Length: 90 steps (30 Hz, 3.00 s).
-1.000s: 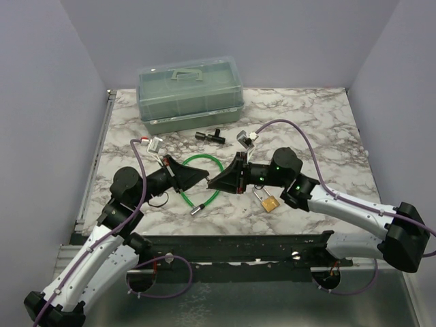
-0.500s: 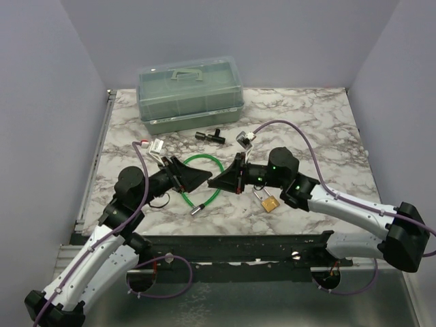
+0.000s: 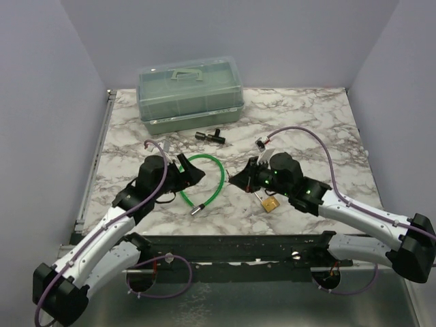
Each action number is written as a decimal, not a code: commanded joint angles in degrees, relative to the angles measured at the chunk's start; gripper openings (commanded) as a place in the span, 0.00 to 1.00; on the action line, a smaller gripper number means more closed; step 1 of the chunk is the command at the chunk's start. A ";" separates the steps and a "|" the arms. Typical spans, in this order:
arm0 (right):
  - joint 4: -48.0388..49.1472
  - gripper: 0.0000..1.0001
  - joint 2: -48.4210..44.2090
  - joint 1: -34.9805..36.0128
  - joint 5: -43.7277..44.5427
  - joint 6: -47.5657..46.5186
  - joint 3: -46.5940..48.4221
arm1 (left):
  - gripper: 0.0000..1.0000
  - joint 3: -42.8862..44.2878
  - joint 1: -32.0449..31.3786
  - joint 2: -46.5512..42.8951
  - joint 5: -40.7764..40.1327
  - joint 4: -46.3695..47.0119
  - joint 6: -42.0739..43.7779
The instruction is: Unlock with the key
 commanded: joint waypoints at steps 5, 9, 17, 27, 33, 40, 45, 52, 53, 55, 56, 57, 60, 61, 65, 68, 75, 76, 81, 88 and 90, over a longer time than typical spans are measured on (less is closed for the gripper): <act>-10.28 0.00 -2.50 -3.33 10.12 3.05 -1.70 | 0.77 2.82 -3.93 12.25 -7.89 -2.27 3.55; -10.79 0.00 -3.61 -3.99 10.00 2.96 -2.44 | 0.76 4.33 -8.28 16.70 -11.26 -2.18 6.20; -11.49 0.00 -6.10 -5.20 9.63 2.45 -3.32 | 0.64 6.42 -15.91 26.99 -14.00 -1.35 10.41; -12.73 0.00 -8.52 -5.91 9.90 2.30 -3.91 | 0.52 7.37 -20.56 37.61 -15.56 0.72 11.40; -12.84 0.00 -8.88 -6.20 9.88 2.36 -4.21 | 0.32 7.16 -21.63 42.63 -18.41 2.42 11.10; -12.96 0.00 -9.03 -6.88 9.97 1.93 -4.12 | 0.11 7.29 -21.71 43.72 -17.94 6.06 11.80; -13.03 0.00 -9.49 -7.17 10.27 1.97 -4.14 | 0.00 9.51 -21.77 43.06 -14.72 7.29 13.05; -15.12 0.00 -10.34 -7.93 15.42 2.77 -1.98 | 0.00 13.82 -21.86 36.23 -0.23 14.28 14.78; -15.33 0.00 -10.57 -7.98 16.19 2.74 -1.50 | 0.00 14.30 -21.84 35.02 1.77 15.49 14.81; -15.70 0.00 -11.15 -8.14 17.56 2.55 -0.66 | 0.00 14.45 -21.73 32.58 5.76 19.51 14.06; -15.73 0.00 -11.48 -8.10 18.07 2.33 -0.26 | 0.00 14.13 -21.63 31.24 7.41 22.00 13.37; -15.74 0.00 -11.76 -8.12 18.52 2.08 0.20 | 0.00 13.53 -21.35 29.97 8.80 24.44 12.20; -16.06 0.00 -12.15 -8.09 19.73 1.50 1.28 | 0.00 10.69 -19.58 26.24 12.25 32.87 6.96; -16.27 0.00 -12.13 -8.09 20.04 1.39 1.58 | 0.00 8.99 -18.81 24.89 12.22 36.13 4.87; -16.96 0.00 -11.91 -8.15 21.07 1.31 2.28 | 0.00 -0.92 -14.17 18.05 9.35 45.50 -4.82; -16.52 0.00 -11.75 -8.15 21.30 1.25 2.29 | 0.00 -12.04 -9.71 12.33 5.42 51.91 -13.15; -14.74 0.00 -8.68 -8.21 19.60 0.41 3.43 | 0.00 -31.38 0.50 0.95 5.47 61.91 -28.04; -14.44 0.00 -8.28 -8.25 19.25 0.47 3.48 | 0.00 -32.20 1.06 -0.95 5.54 61.78 -28.62; -13.24 0.00 -6.58 -8.27 17.52 0.84 3.81 | 0.00 -32.72 1.98 -12.15 3.82 51.68 -28.71; -12.49 0.00 -5.86 -8.37 17.91 0.43 3.90 | 0.00 -31.79 2.15 -21.30 1.64 42.12 -28.12; -12.97 0.00 -5.44 -8.34 19.37 -0.28 4.57 | 0.00 -29.74 2.19 -17.24 2.79 46.17 -27.29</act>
